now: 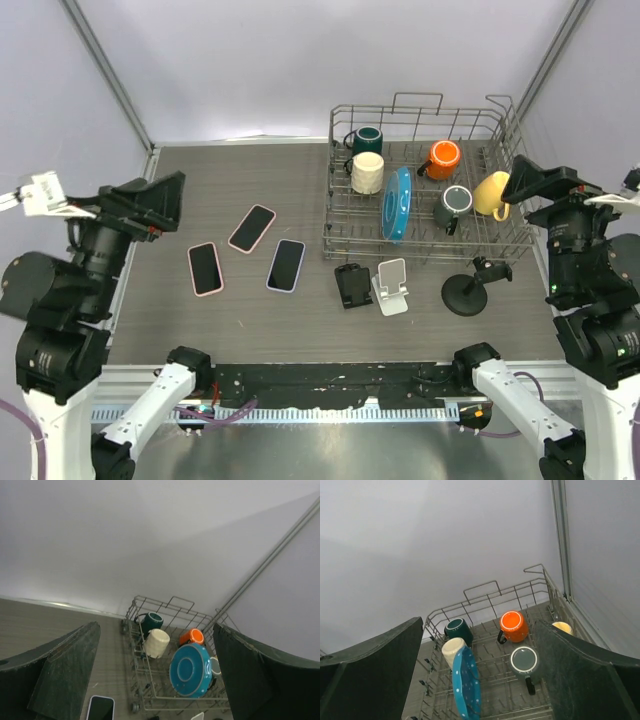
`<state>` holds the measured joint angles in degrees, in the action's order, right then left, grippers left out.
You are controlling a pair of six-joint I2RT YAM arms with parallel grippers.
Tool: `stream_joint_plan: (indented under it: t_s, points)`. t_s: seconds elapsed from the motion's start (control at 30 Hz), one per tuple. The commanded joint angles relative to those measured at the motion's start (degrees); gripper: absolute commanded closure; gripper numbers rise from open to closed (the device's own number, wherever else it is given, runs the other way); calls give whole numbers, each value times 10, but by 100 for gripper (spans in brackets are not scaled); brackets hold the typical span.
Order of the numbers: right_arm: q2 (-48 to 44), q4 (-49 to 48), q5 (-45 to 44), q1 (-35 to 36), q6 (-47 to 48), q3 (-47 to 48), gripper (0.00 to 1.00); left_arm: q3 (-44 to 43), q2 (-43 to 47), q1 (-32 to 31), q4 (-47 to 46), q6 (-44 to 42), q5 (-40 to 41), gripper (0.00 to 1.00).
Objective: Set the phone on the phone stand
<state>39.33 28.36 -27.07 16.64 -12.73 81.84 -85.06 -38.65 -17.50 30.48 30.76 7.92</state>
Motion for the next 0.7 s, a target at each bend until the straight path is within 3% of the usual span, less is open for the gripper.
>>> stream_joint_plan:
  t_s: [0.0, 0.13, 0.3, 0.33, 0.4, 0.47, 0.5, 0.53, 0.67]
  points:
    - [22, 24, -11, -3, -9, -17, 2, 10, -42, 3, 63, -4, -76, 0]
    - [30, 37, 29, -3, -12, -36, 2, 67, -57, 3, 56, 22, -156, 0]
    - [36, 45, 199, -3, -7, -82, 2, 159, -113, 3, 31, 22, -359, 3]
    - [37, 44, 228, -3, -4, -87, 2, 181, -118, -2, -6, 42, -367, 3]
    - [45, 44, 294, -4, -3, -101, 2, 281, -108, -19, -78, 80, -369, 4]
    - [51, 43, 317, -3, -8, -112, 2, 380, -94, -92, -198, 116, -337, 5]
    - [56, 42, 329, -3, -8, -114, 2, 405, -96, -131, -224, 113, -307, 7]
    - [56, 41, 344, -3, -9, -116, 2, 423, -111, -193, -247, 95, -226, 9]
    - [51, 42, 354, -2, -5, -115, 2, 473, -175, -270, -291, 69, -156, 15]
